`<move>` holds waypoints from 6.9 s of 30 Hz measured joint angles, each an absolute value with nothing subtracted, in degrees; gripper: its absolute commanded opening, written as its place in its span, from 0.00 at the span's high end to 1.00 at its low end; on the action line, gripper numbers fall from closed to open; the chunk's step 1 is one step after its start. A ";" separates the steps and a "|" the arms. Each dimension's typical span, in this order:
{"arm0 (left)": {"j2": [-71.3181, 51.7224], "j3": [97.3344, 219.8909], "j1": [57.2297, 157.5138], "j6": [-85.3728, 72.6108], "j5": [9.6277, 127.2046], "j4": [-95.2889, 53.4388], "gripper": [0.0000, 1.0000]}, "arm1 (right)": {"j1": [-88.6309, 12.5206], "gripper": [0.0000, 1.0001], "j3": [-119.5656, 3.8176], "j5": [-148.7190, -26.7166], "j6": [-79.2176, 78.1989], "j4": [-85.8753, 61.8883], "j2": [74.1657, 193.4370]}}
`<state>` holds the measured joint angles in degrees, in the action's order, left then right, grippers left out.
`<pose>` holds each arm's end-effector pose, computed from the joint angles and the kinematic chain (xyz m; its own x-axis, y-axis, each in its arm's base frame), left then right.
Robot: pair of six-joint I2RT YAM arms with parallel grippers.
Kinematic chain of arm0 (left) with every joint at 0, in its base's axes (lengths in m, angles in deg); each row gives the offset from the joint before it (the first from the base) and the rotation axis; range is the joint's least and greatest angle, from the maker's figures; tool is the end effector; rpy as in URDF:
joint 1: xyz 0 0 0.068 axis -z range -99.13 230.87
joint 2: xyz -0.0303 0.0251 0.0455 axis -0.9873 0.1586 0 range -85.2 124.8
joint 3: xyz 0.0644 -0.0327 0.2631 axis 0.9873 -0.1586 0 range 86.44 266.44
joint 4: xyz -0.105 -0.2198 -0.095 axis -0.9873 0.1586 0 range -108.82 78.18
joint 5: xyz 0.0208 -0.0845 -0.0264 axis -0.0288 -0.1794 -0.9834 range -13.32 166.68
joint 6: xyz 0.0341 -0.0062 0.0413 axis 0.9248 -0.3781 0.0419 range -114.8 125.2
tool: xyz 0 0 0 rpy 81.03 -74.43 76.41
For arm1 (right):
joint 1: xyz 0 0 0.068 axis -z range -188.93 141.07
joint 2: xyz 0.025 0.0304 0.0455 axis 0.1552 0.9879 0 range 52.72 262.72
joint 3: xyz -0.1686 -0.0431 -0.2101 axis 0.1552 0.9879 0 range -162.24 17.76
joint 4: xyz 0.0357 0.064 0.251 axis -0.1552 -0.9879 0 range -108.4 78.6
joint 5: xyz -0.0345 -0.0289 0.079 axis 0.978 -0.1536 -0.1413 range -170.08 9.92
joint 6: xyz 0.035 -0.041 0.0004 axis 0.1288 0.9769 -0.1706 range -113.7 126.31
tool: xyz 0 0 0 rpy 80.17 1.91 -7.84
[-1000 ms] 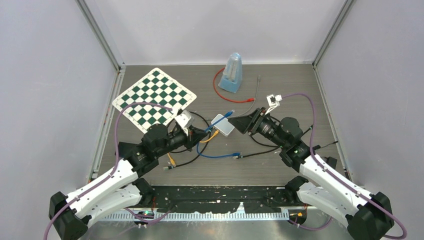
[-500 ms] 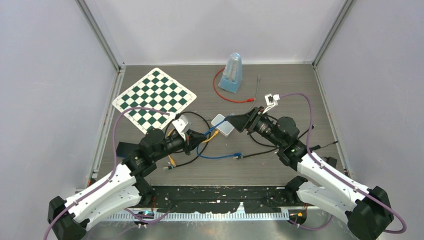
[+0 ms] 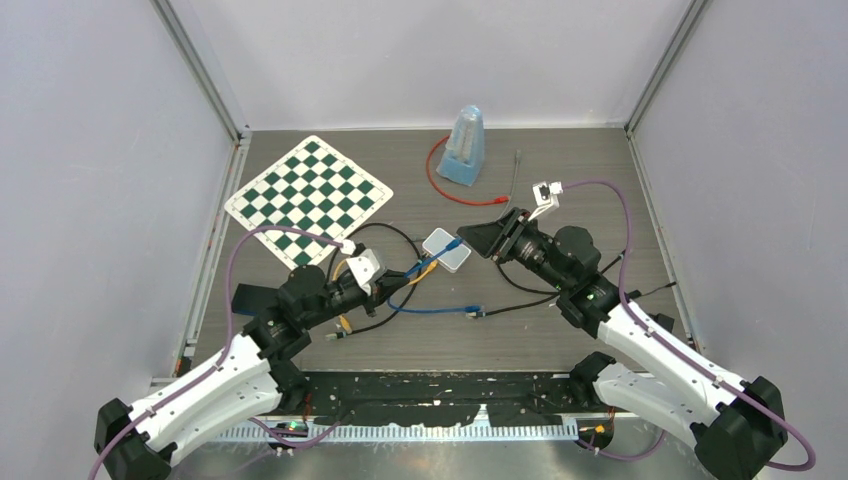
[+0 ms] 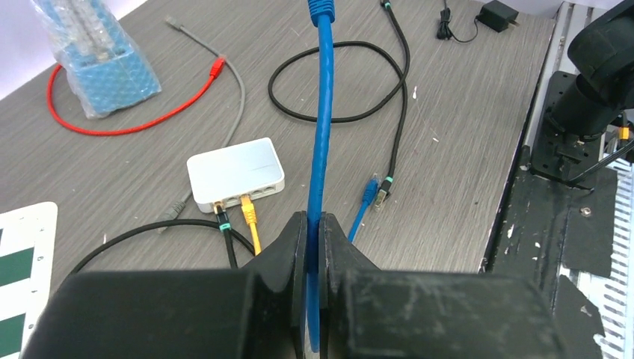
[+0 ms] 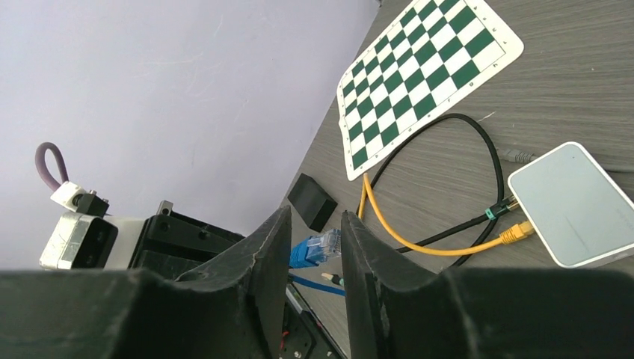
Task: Insert the plug into the switch port
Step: Pick up the connector from the center of the board, then insert the connector into the switch port.
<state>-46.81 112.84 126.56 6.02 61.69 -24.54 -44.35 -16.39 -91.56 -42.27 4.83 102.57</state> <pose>0.1142 -0.1302 0.2735 -0.0638 0.0853 -0.9943 0.8718 0.4897 -0.0140 0.1676 0.1280 0.3077 -0.5426 0.5158 -0.6629 -0.4888 0.4480 0.7486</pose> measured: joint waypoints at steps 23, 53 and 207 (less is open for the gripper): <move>-45.54 112.16 126.56 8.71 61.19 -25.04 1.00 | -43.95 0.64 -14.10 -91.50 -50.05 6.58 102.65; -40.26 112.70 126.76 8.20 62.22 -27.18 0.51 | -44.46 0.92 -8.37 -92.68 -54.58 10.05 101.98; 13.69 114.26 138.24 -6.51 93.61 -65.30 1.00 | -30.05 0.56 -49.37 -122.21 1.07 -21.11 166.23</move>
